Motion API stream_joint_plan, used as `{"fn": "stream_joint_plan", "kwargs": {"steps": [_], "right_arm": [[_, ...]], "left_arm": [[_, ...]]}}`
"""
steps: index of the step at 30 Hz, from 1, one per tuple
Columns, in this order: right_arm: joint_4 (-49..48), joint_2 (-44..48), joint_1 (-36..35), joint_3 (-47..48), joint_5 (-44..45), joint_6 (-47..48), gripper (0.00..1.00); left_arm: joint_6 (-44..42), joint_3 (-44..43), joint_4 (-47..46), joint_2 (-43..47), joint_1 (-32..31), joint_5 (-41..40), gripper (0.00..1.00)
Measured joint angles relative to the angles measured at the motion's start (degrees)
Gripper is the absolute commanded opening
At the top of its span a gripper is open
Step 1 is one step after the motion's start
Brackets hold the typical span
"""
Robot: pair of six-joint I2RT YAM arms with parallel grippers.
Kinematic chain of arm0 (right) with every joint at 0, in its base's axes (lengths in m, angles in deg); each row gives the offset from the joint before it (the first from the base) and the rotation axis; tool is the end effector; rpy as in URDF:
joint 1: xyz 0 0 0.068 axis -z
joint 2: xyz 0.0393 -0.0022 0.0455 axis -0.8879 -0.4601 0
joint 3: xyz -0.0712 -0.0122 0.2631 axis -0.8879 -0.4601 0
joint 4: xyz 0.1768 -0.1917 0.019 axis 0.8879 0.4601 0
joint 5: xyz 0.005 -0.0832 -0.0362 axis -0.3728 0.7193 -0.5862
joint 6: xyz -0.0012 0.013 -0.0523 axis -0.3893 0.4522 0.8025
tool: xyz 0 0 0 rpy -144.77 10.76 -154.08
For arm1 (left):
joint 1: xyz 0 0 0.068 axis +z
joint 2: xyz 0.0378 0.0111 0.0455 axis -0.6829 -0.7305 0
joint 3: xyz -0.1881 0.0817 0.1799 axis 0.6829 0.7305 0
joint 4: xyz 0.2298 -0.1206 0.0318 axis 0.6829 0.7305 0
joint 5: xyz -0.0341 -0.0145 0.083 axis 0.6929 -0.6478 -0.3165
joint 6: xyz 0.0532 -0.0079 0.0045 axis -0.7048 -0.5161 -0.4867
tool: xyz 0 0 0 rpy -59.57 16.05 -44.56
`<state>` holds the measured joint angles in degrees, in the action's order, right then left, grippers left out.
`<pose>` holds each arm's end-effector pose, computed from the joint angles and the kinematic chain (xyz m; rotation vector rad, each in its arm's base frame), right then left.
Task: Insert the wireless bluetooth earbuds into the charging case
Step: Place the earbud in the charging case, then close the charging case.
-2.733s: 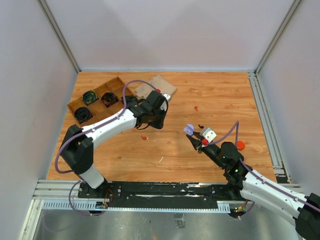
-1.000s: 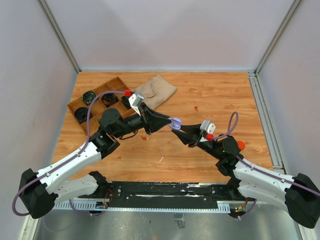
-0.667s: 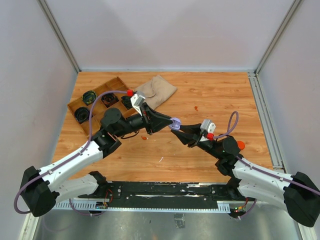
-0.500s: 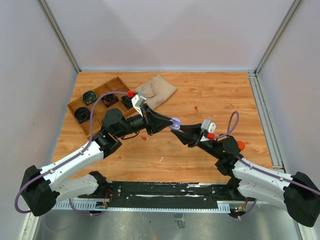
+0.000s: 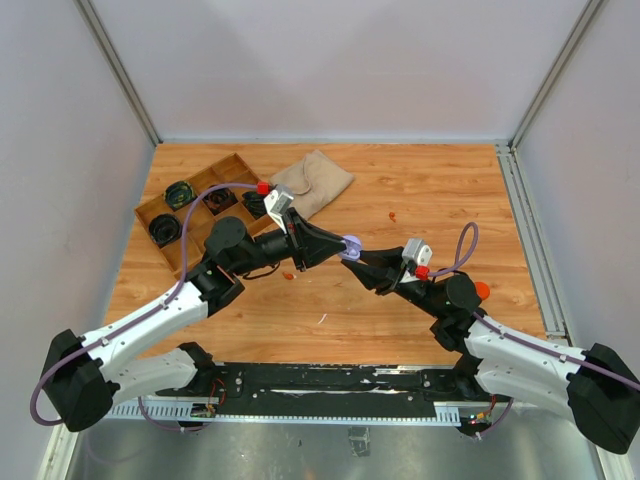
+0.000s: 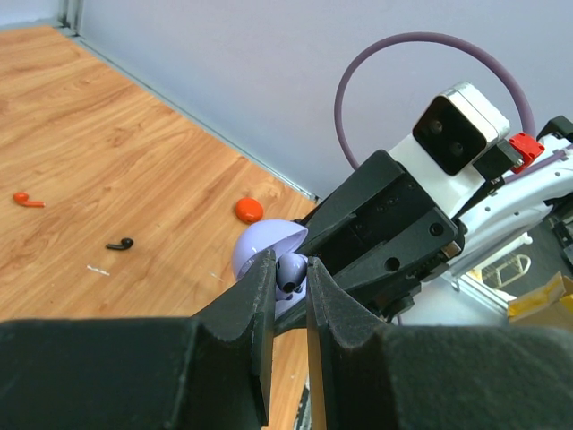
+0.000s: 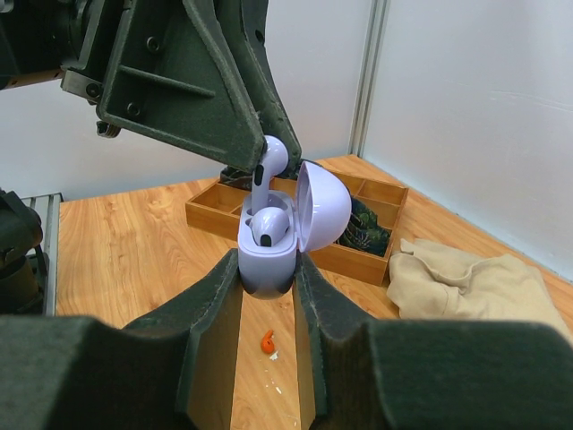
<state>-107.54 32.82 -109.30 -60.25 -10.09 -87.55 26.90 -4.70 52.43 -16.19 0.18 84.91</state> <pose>0.1209 0.1443 0.2710 -0.6863 0.9779 0.9731 0.1663 -0.1755 0.3355 0.5806 1.4925 -1.3340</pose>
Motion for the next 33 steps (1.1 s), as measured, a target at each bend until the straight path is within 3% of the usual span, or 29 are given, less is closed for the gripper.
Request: {"fn": "stream_joint_plan", "kwargs": {"steps": [6, 19, 33], "right_arm": [[-0.15, 0.02, 0.0, 0.0, 0.02, 0.0, 0.01], [0.22, 0.07, 0.0, 0.0, 0.04, 0.0, 0.01], [0.92, 0.0, 0.0, 0.0, 0.0, 0.0, 0.01]], "left_arm": [[1.57, 0.42, -0.04, -0.26, 0.0, 1.16, 0.18], [2.8, 0.76, 0.07, -0.24, 0.0, 0.39, 0.49], [1.4, -2.03, 11.04, 1.46, 0.11, -4.92, 0.67]]}}
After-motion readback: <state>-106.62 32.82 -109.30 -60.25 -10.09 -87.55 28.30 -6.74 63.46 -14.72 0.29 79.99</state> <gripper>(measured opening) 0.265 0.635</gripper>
